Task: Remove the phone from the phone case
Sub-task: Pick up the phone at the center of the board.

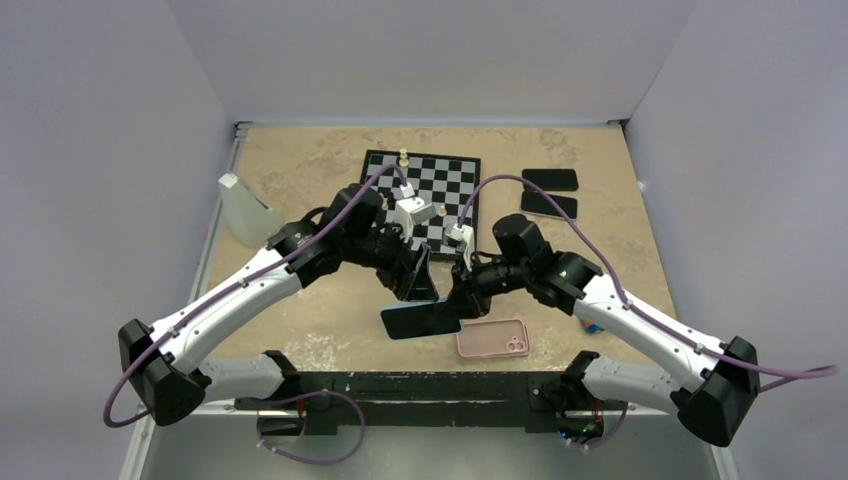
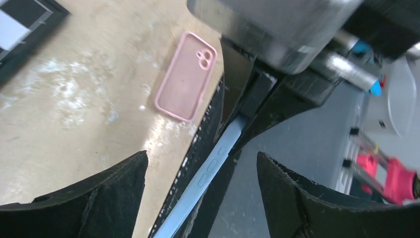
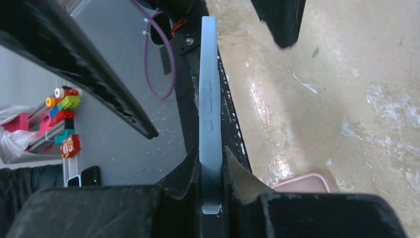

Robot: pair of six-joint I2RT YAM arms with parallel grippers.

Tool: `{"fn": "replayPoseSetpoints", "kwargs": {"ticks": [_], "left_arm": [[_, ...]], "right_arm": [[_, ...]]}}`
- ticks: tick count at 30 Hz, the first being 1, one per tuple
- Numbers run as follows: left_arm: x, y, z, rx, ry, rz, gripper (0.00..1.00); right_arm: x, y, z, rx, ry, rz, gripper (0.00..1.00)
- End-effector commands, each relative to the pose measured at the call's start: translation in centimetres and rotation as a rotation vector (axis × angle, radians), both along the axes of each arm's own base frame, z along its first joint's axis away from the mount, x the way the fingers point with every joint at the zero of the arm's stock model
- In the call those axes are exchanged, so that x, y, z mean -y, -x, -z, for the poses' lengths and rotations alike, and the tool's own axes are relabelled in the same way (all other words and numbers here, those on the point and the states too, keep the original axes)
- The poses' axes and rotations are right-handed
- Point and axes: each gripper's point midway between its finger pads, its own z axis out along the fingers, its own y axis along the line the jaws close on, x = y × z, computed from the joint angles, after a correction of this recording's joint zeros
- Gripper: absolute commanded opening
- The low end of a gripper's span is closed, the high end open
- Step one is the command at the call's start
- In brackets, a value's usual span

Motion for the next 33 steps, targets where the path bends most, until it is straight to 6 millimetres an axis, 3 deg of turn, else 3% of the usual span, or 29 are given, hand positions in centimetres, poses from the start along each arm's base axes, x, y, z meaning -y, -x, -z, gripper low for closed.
{"fn": "replayPoseSetpoints", "kwargs": {"ticks": [1, 8, 12, 16, 19, 21, 22, 23, 24, 25, 28, 33], "left_arm": [[0.1, 4.4, 0.3, -0.071, 0.05, 0.271, 0.81], [0.1, 6.4, 0.3, -0.117, 0.095, 0.359, 0.6], [0.5, 6.9, 0.7, -0.149, 0.076, 0.395, 0.39], [0.2, 7.3, 0.4, -0.132, 0.075, 0.422, 0.12], [-0.1, 6.7, -0.2, -0.063, 0.075, 0.394, 0.0], [-0.3, 5.8, -0.6, -0.016, 0.063, 0.326, 0.0], [-0.4, 4.8, -0.6, 0.011, 0.056, 0.264, 0.0], [-0.5, 3.9, -0.9, 0.035, 0.066, 0.202, 0.0], [-0.7, 2.8, -1.3, 0.064, 0.083, 0.125, 0.0], [-1.0, 1.6, -1.6, 0.091, 0.102, 0.044, 0.0], [-2.1, -1.1, -3.6, 0.159, 0.202, -0.161, 0.0], [-1.2, -0.9, -7.1, 0.123, 0.399, -0.187, 0.0]], "right_arm": [[-0.9, 1.5, -5.9, 0.104, -0.171, -0.147, 0.0], [-1.1, 2.3, -7.1, 0.108, -0.21, -0.221, 0.0], [-1.4, 2.1, -8.1, 0.13, -0.228, -0.241, 0.0], [-1.7, 1.4, -8.5, 0.154, -0.211, -0.228, 0.0], [-1.9, 0.7, -8.7, 0.161, -0.206, -0.19, 0.0], [-1.7, -0.6, -8.8, 0.179, -0.195, -0.094, 0.14], [-1.5, -1.3, -8.9, 0.183, -0.197, -0.04, 0.26], [-1.1, -2.0, -8.8, 0.178, -0.203, 0.019, 0.39], [-0.6, -2.7, -8.7, 0.17, -0.215, 0.07, 0.61], [0.0, -3.2, -8.4, 0.158, -0.229, 0.12, 0.73], [1.6, -3.7, -7.5, 0.113, -0.314, 0.184, 0.79], [0.8, -2.8, -7.6, 0.008, -0.449, 0.156, 0.83]]}}
